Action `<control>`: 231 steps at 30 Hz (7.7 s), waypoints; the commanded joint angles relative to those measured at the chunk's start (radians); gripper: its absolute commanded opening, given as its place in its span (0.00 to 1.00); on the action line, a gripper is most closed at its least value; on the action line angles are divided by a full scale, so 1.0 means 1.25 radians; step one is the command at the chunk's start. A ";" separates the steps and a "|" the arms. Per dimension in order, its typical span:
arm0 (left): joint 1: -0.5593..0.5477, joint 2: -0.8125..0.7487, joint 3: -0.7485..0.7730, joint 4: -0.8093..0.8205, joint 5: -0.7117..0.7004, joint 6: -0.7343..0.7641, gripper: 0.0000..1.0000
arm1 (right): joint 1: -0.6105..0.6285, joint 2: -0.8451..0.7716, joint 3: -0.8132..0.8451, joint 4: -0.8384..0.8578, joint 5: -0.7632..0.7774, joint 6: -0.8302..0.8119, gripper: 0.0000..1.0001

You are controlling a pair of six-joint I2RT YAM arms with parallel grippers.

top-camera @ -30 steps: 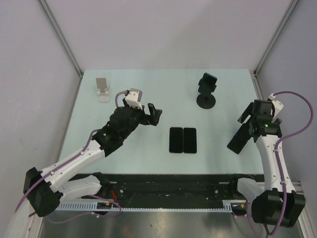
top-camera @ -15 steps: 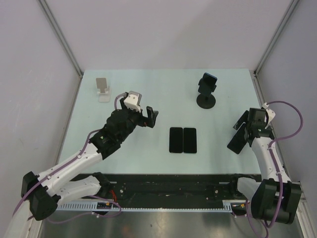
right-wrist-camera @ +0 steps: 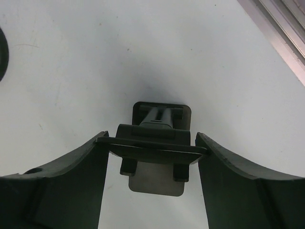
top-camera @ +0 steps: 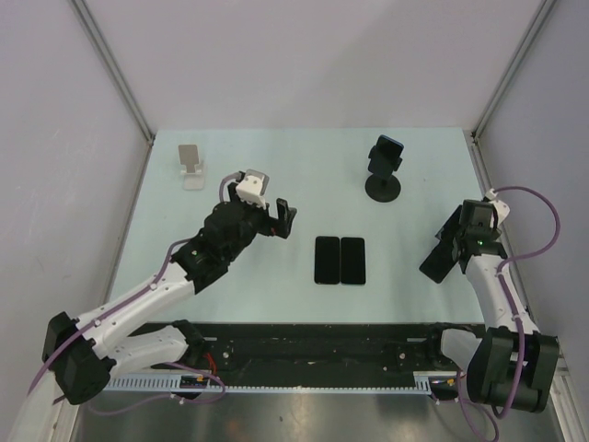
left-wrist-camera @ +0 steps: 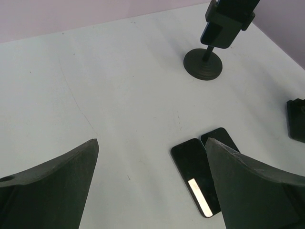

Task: Remove the phone from the phone stand

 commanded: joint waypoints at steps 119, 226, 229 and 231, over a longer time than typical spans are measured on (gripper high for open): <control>0.636 0.679 0.361 0.021 0.556 -0.637 0.01 | 0.469 0.027 0.256 0.093 -0.182 0.004 0.95; 0.379 0.893 0.638 -0.331 -0.261 0.102 0.90 | 0.450 -0.047 0.174 0.027 -0.092 0.048 0.94; 0.379 0.918 0.652 -0.333 -0.278 0.108 0.89 | 0.455 -0.059 0.168 0.017 -0.083 0.053 0.94; 0.379 0.929 0.657 -0.333 -0.279 0.113 0.89 | 0.458 -0.070 0.164 0.011 -0.075 0.056 0.94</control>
